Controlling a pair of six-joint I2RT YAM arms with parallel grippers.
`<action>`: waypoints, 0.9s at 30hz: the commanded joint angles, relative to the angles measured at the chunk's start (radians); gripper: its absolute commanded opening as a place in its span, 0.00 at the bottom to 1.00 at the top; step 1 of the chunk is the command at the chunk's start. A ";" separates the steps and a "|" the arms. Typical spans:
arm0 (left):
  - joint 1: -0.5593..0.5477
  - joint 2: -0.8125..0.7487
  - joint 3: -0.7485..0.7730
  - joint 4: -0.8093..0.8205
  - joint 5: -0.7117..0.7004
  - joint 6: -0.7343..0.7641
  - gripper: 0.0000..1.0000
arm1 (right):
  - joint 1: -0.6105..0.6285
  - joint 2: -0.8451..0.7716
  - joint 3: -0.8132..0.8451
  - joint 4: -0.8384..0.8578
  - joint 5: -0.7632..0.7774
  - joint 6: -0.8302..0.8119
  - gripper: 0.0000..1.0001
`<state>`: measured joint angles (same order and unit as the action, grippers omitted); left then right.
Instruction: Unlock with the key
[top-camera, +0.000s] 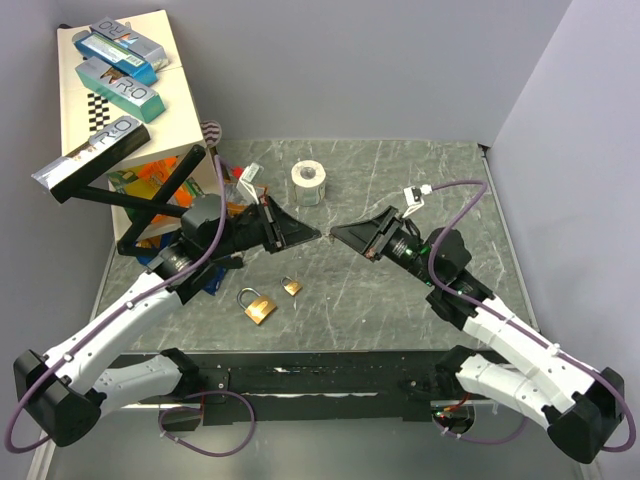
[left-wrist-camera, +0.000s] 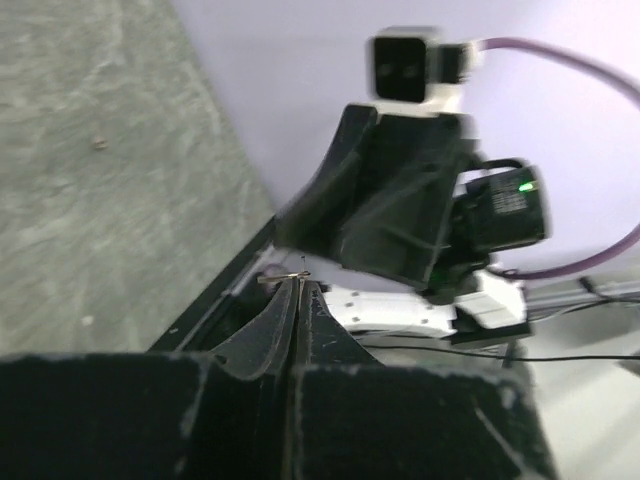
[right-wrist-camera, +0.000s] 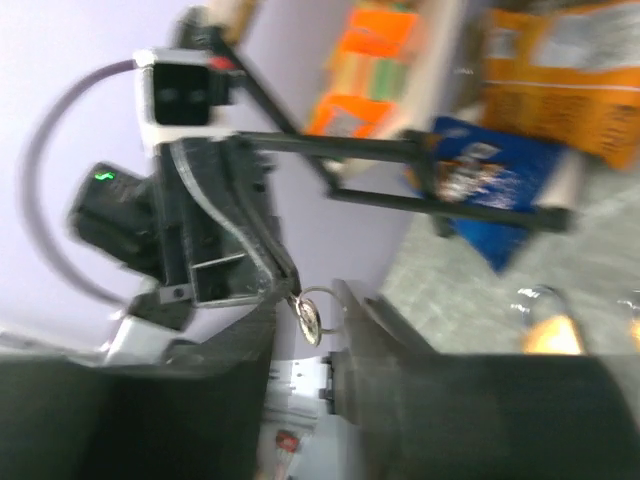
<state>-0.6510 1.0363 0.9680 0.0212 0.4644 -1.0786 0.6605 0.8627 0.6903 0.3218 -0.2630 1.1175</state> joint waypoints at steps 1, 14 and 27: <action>0.033 -0.018 0.087 -0.176 0.017 0.205 0.01 | -0.016 -0.082 0.129 -0.313 0.073 -0.223 0.57; 0.062 0.094 0.274 -0.583 0.473 0.705 0.01 | -0.013 0.036 0.404 -0.676 -0.289 -0.582 0.67; -0.111 0.281 0.489 -1.098 -0.147 0.855 0.01 | 0.031 0.030 0.291 -0.673 -0.050 -0.515 0.65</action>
<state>-0.7509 1.3270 1.4292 -0.9474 0.4797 -0.2661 0.6830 0.9089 0.9665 -0.3542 -0.3870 0.6010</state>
